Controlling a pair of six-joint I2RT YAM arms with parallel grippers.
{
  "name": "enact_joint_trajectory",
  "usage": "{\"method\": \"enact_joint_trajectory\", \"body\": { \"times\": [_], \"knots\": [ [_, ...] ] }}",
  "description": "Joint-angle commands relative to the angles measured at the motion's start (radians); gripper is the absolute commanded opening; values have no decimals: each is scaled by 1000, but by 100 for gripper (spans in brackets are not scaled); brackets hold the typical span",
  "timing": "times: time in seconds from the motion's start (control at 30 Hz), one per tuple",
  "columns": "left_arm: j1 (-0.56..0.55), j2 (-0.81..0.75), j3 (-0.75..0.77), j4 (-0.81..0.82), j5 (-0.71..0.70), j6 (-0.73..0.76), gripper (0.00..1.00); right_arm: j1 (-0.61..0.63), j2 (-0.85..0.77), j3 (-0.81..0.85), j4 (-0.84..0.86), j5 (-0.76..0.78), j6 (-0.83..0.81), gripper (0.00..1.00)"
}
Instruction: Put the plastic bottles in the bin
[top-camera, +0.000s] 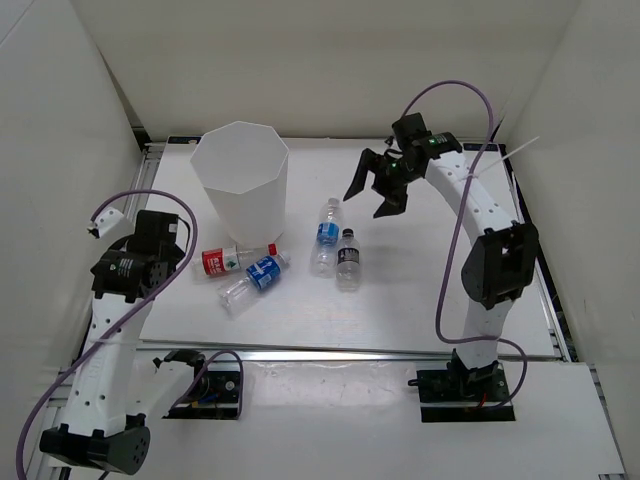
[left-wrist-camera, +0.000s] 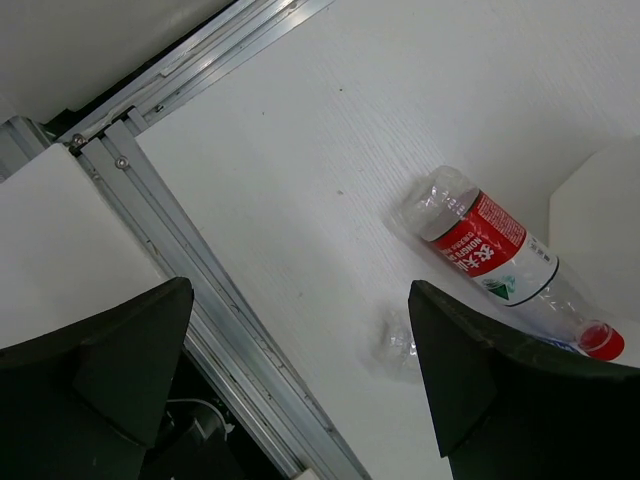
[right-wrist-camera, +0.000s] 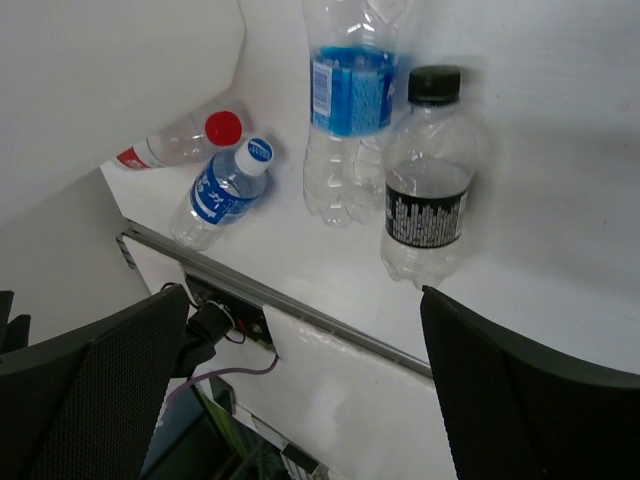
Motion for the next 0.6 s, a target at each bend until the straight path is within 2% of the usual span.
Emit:
{"method": "enact_joint_trajectory", "body": {
  "times": [0.0,0.1,0.23,0.47,0.57],
  "knots": [
    [-4,8,8,-78,-29,22,100,4,38,91,-20,-44,-57,100],
    [-4,17,8,-78,-39,22,100,4,97,124,-6,-96,-82,100],
    [-4,29,-29,-78,-49,-27,100,4,161,134,25,-53,-82,100],
    [5,88,-29,-78,-49,-27,100,4,301,170,16,-23,-123,100],
    [5,108,-29,-78,-58,-27,100,4,301,68,34,-9,-123,100]
  ]
}}
